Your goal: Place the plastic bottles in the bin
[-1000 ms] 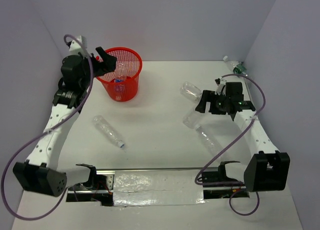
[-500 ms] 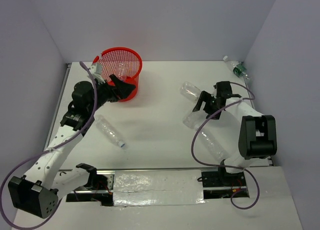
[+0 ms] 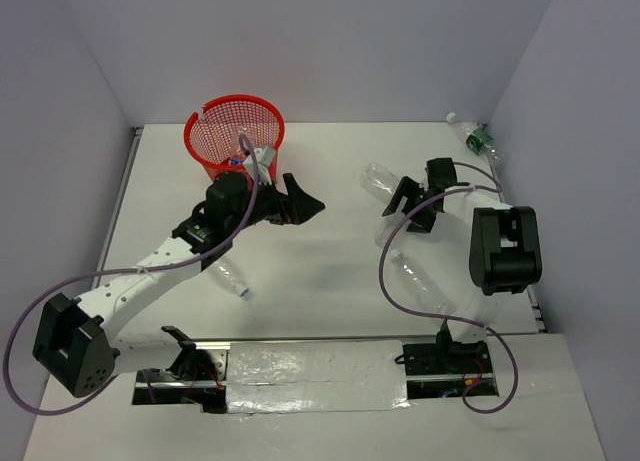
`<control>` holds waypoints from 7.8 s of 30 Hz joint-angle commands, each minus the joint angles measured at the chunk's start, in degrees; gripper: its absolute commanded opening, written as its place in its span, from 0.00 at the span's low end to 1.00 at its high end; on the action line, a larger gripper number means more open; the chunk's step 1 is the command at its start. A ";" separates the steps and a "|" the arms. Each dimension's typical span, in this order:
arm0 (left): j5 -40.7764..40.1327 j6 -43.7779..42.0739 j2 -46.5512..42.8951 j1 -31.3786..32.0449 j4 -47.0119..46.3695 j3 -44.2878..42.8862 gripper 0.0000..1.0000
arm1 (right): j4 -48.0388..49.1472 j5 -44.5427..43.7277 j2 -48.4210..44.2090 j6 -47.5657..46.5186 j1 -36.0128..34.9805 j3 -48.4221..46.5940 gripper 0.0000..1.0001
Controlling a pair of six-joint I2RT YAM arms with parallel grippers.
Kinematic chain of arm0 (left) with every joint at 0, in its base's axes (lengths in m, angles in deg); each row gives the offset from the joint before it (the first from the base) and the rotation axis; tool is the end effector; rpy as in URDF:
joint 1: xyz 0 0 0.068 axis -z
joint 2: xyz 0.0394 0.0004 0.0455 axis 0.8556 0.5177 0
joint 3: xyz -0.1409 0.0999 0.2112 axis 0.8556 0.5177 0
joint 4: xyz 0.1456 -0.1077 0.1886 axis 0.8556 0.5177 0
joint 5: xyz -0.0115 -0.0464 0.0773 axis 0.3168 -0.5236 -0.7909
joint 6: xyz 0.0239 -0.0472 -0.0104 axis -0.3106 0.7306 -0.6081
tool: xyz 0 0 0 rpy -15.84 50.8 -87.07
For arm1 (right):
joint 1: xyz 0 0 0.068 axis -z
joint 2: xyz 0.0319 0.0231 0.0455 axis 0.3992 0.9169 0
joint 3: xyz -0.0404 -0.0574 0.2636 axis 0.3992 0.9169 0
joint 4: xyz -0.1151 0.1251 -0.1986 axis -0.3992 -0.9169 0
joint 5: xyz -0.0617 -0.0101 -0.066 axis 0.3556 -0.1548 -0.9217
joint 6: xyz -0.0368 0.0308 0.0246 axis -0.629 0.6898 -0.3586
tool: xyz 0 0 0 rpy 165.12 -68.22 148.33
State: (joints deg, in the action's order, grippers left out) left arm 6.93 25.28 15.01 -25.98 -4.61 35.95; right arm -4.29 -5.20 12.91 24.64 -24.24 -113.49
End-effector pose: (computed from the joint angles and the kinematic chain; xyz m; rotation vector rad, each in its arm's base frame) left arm 0.2318 -0.1593 0.3309 0.0255 1.8653 -1.1505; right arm 0.3412 0.0148 0.1628 0.5251 2.6179 0.5625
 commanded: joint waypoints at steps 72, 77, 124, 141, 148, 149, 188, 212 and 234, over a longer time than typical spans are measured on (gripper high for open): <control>4.02 -12.39 15.71 -5.58 5.85 -24.99 0.13 | -0.20 30.25 -49.29 -37.92 -7.64 3.23 1.00; 1.21 -13.80 16.93 -12.60 6.74 -32.10 0.13 | -1.69 30.07 -50.00 -38.88 -7.46 4.90 1.00; -10.83 -14.51 13.63 -24.23 13.24 -29.68 0.99 | -29.20 9.79 -41.13 -60.07 -7.46 8.16 1.00; -14.44 -0.10 -20.85 -25.02 15.26 1.88 0.99 | -31.85 -9.03 -24.35 -60.95 -16.43 11.32 0.99; -9.45 4.56 -25.07 -25.02 17.81 7.25 0.99 | -27.37 -13.17 -19.94 -61.83 -16.52 13.69 0.88; -8.56 5.78 -25.42 -25.02 17.29 8.47 0.99 | -26.93 -13.78 -19.77 -61.91 -16.60 14.48 0.84; -15.58 16.34 -48.45 -25.02 45.57 14.82 0.99 | 15.52 -0.95 13.10 -31.34 -38.93 -74.62 0.23; -22.87 23.74 -33.51 -25.11 46.99 13.23 0.99 | 32.68 -5.97 27.45 -35.35 -39.10 -72.01 1.00; -29.91 23.47 -11.81 -25.19 55.78 2.07 0.99 | -6.09 32.45 -37.57 -48.55 -15.47 -4.34 1.00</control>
State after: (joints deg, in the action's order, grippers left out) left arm -21.16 50.00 0.78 -50.83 50.34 40.36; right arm -6.89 22.25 -20.99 -22.85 -42.99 -124.18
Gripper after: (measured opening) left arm 0.994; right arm 0.994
